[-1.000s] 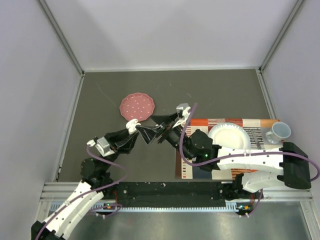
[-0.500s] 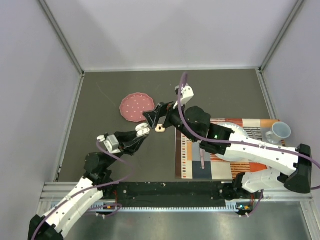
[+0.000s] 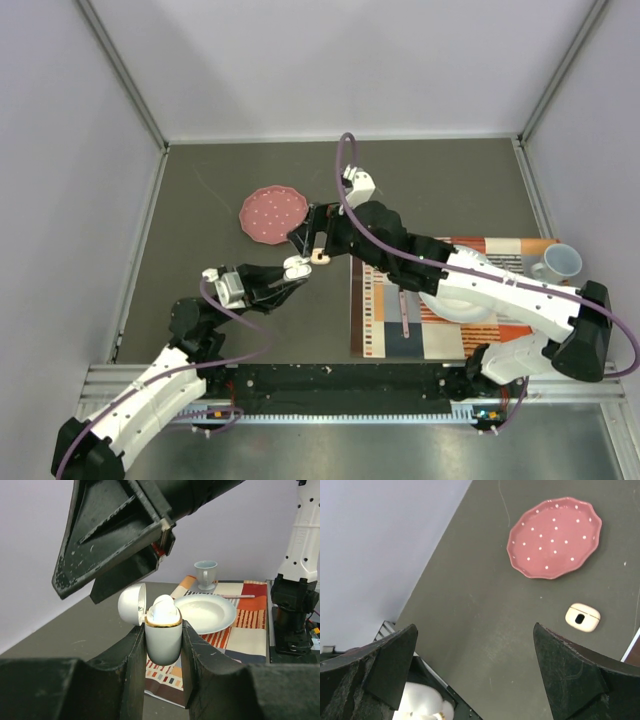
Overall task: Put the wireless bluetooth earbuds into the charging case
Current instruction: Close the charging case with the earbuds, then place the charging case with the earbuds at the center of the board, then reset both arms
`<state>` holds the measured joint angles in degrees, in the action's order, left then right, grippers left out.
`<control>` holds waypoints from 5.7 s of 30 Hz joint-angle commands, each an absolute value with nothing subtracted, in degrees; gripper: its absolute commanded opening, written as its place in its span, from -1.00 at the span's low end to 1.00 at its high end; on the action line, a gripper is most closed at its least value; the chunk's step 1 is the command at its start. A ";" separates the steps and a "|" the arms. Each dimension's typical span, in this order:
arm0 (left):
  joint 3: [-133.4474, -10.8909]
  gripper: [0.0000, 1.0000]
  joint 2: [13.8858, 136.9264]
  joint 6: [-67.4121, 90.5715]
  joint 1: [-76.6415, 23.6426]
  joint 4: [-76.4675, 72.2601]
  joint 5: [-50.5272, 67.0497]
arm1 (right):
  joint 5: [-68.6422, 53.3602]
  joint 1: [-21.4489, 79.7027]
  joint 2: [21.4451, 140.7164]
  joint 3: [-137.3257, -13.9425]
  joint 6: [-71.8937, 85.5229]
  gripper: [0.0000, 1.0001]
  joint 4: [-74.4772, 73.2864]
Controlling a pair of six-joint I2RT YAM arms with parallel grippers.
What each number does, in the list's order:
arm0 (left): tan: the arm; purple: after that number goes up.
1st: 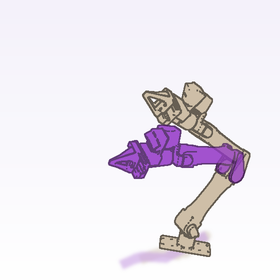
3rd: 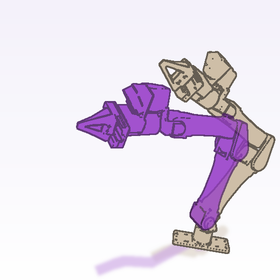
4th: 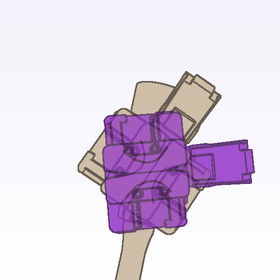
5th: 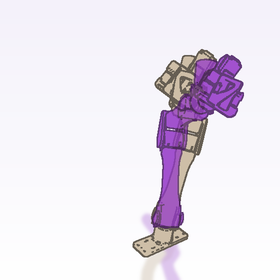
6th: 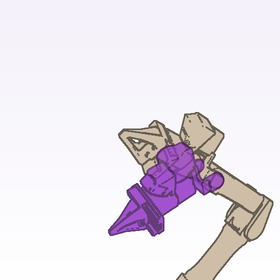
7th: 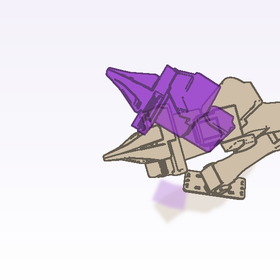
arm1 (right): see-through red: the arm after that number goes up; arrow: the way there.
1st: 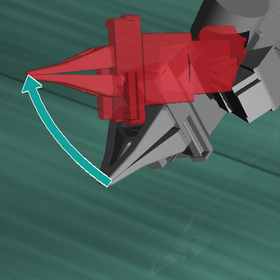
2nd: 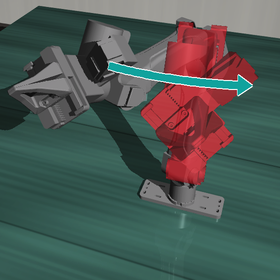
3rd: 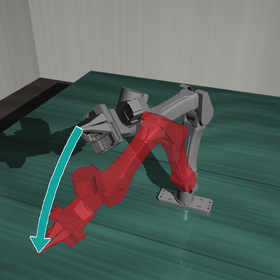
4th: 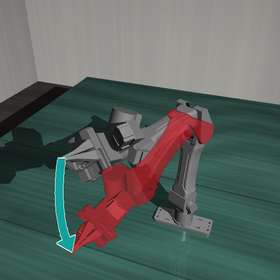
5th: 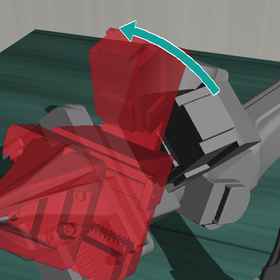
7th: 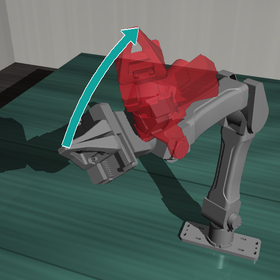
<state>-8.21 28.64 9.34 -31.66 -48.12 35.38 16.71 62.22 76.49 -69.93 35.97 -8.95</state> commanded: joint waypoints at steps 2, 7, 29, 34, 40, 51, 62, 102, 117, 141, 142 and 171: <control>-10.72 -1.00 28.56 9.67 -31.73 -52.12 37.53 | 13.01 60.29 77.08 -68.65 39.81 0.98 -9.14; -10.72 -1.00 29.18 9.58 -31.73 -52.12 37.44 | 10.73 60.38 77.26 -66.54 40.78 0.98 -8.27; -9.76 -1.00 31.02 8.53 -31.73 -48.79 31.56 | 11.68 60.29 71.46 -54.93 42.98 0.98 0.44; -10.19 -1.00 31.11 9.49 -31.73 -42.90 23.49 | 24.59 60.29 68.48 -53.09 45.43 0.98 -3.85; -13.44 -1.00 35.41 12.21 -31.64 -34.38 18.99 | 34.71 60.29 64.60 -49.49 48.43 0.98 -7.03; -23.38 -1.00 56.06 26.36 -31.55 -29.18 19.51 | 37.97 59.06 61.79 -46.76 52.29 0.98 -9.40; -13.45 -1.00 69.59 43.32 -31.64 -46.13 19.60 | 35.69 56.52 61.08 -45.26 52.56 0.98 -10.72; -16.17 -0.38 97.74 53.88 -31.73 -62.15 21.44 | 33.57 52.91 58.19 -42.98 52.73 0.98 -11.43; -19.07 0.07 92.90 49.22 -31.64 -45.89 18.72 | 33.13 52.82 58.10 -42.80 52.82 0.98 -11.69; -19.51 0.38 63.21 33.59 -31.20 -9.09 -3.85 | 33.75 52.91 56.51 -41.57 52.56 0.98 -12.39; -19.77 0.42 58.67 32.27 -31.20 -7.23 -5.69 | 33.92 52.82 56.51 -41.57 52.38 0.98 -12.39; -26.72 0.98 29.18 21.44 -31.29 11.78 -27.60 | 15.37 20.30 57.32 -39.82 20.85 0.98 -7.22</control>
<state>-25.47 29.78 22.70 -31.46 12.60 -26.11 15.92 20.45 62.43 -40.51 28.99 -14.02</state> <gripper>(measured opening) 0.989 0.987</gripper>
